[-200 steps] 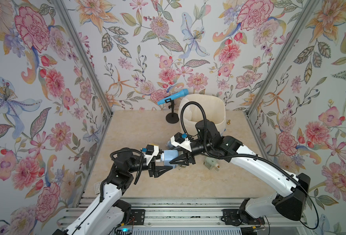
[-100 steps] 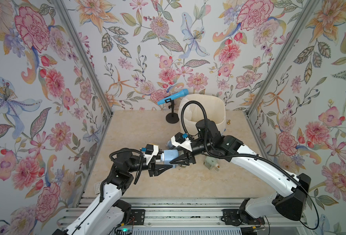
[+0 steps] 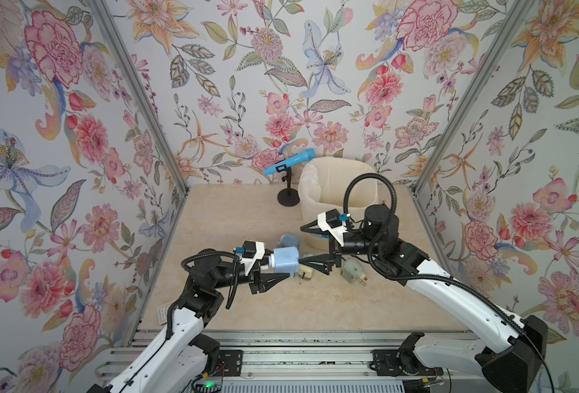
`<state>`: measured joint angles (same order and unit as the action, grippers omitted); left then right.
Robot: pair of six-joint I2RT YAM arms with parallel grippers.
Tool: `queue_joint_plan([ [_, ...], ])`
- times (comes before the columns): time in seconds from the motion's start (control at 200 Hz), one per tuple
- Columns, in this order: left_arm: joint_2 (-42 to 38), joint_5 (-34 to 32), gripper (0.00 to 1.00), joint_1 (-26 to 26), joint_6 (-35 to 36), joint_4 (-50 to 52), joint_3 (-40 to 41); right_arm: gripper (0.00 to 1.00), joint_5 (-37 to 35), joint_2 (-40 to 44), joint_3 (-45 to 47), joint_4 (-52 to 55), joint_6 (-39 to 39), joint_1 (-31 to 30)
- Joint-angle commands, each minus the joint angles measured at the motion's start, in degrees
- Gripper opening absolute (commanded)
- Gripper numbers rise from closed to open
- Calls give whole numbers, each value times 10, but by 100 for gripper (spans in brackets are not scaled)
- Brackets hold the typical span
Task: Take out the pencil sharpener tray and clean the shavings
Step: Pick up the pencil sharpener from the center of the board.
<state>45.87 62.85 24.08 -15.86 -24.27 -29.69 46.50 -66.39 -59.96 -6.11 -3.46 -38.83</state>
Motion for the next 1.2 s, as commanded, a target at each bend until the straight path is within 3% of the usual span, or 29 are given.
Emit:
queue_joint_plan([
  [0.0, -9, 23, 32, 5, 9, -10, -27, 100, 29, 47, 65, -181, 125, 43],
  [0.075, -12, 28, 32, 5, 0, -12, -34, 98, 52, 54, 82, -166, 124, 46],
  [0.14, -14, 37, 32, 5, -20, -32, -38, 90, 74, 49, 83, -149, 123, 46],
  [0.33, -3, 64, 34, 5, -140, -169, -34, 73, 111, 41, 90, -143, 122, 40],
  [0.465, 6, 70, 35, 6, -201, -249, -32, 76, 116, 26, 87, -140, 110, 21],
  [0.655, 12, 64, 36, 7, -221, -279, -32, 91, 89, 4, 56, -76, 51, -32],
  [1.196, 16, 52, 34, 11, -209, -278, -26, 88, 45, 4, 38, -84, 35, -81],
])
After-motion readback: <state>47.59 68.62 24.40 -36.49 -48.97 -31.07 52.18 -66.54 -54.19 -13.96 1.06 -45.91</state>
